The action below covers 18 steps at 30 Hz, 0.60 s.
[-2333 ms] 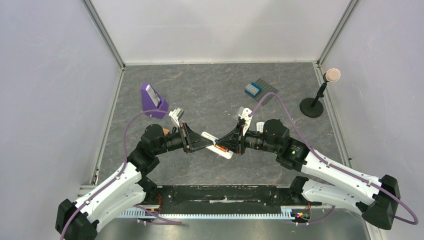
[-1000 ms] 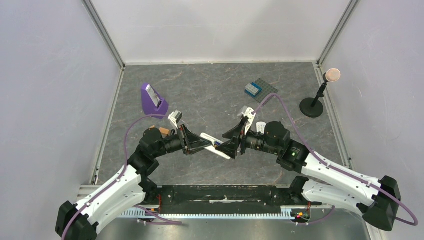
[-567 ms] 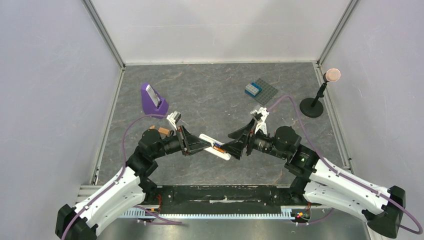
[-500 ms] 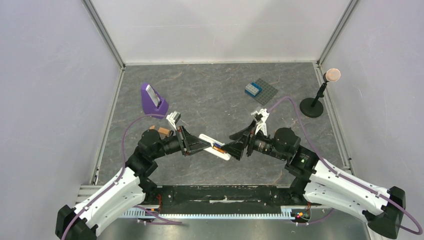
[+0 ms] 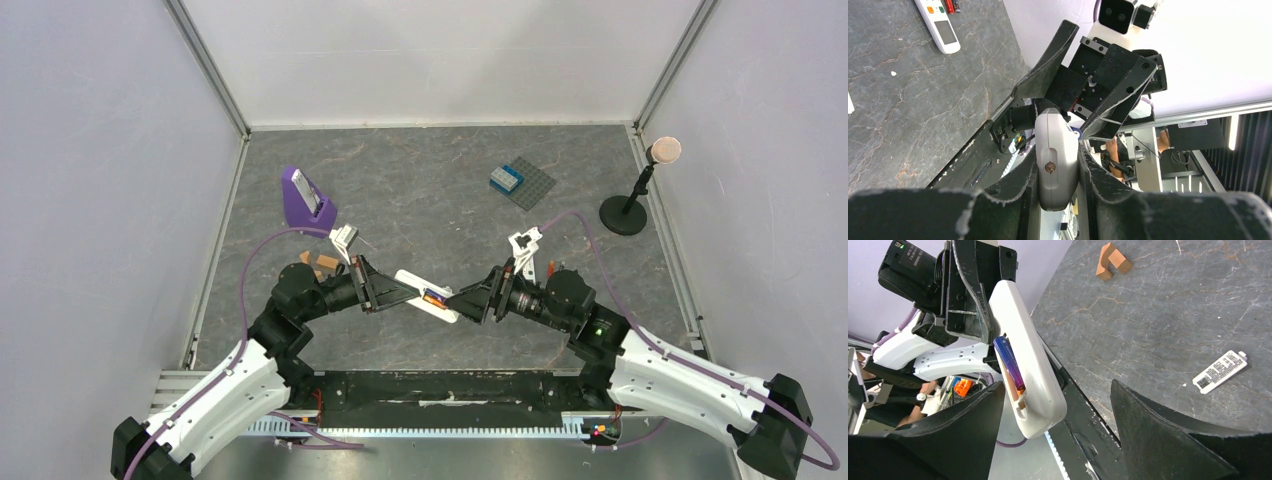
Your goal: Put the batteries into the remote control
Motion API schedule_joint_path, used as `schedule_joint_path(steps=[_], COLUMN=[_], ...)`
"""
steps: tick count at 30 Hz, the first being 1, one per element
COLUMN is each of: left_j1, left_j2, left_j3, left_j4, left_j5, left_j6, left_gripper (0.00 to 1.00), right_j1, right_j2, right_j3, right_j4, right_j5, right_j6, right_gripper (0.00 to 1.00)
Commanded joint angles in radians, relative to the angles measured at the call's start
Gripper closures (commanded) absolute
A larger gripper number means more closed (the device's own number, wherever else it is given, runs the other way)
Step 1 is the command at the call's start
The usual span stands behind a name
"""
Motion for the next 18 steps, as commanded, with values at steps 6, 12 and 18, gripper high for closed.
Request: schedule_joint_path(steps=[6, 12, 18], left_j1=[0.006, 0.006, 0.005], left_j2=[-0.006, -0.004, 0.005], left_j3=[-0.004, -0.004, -0.006], left_j4=[0.045, 0.055, 0.072], left_j5=[0.013, 0.024, 0.04], left_j6=[0.048, 0.052, 0.054], left_gripper=[0.98, 0.98, 0.98], right_j1=[0.002, 0.002, 0.002], right_j2=[-0.032, 0.016, 0.046], right_j3=[-0.062, -0.069, -0.082], right_j4=[0.121, 0.123, 0.144], right_j5=[0.04, 0.027, 0.031], right_j6=[0.137, 0.166, 0.192], right_gripper=[0.25, 0.34, 0.4])
